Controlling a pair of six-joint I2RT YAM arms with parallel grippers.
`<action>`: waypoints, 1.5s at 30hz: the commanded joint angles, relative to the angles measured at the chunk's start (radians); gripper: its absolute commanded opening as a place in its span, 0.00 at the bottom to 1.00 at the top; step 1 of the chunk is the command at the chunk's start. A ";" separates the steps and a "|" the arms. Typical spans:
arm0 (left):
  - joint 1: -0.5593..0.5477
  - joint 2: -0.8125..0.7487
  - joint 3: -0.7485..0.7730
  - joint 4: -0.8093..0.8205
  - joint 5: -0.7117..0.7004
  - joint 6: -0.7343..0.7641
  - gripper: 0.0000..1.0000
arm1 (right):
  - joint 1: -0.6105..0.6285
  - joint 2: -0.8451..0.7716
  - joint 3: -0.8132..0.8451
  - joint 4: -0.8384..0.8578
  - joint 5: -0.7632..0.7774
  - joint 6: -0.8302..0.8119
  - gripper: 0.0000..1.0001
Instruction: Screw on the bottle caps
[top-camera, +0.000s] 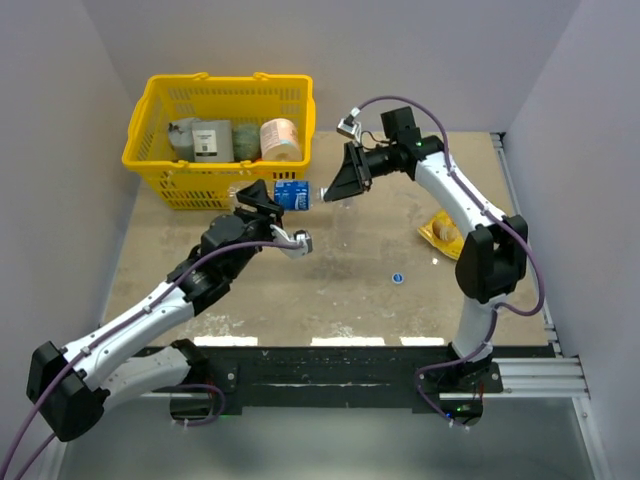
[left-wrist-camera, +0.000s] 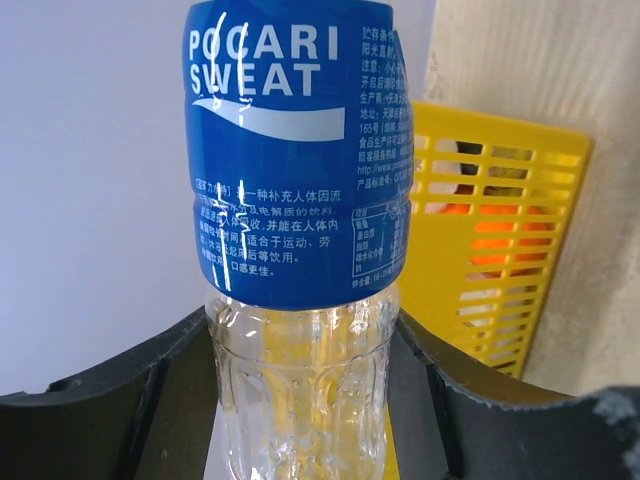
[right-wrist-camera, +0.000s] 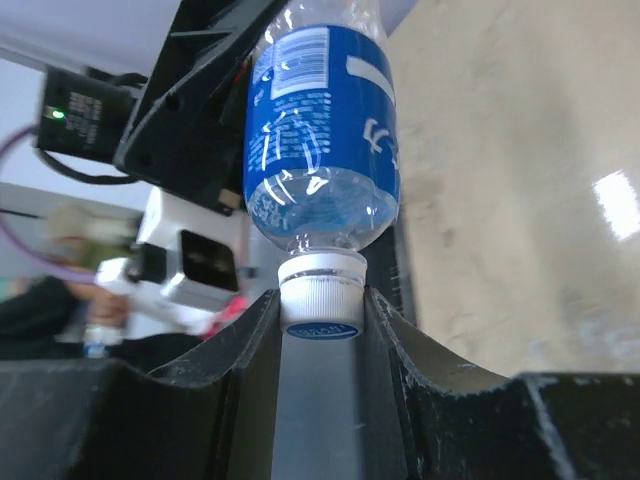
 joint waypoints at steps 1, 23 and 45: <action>-0.044 -0.040 -0.027 0.235 0.125 0.119 0.00 | 0.028 -0.077 -0.146 0.626 -0.092 0.674 0.30; 0.085 -0.010 0.233 -0.391 0.358 -0.473 0.00 | -0.299 -0.097 0.145 0.735 0.073 0.366 0.99; 0.108 0.095 0.336 -0.481 0.628 -0.548 0.00 | -0.012 -0.832 -0.536 -0.019 0.343 -1.763 0.76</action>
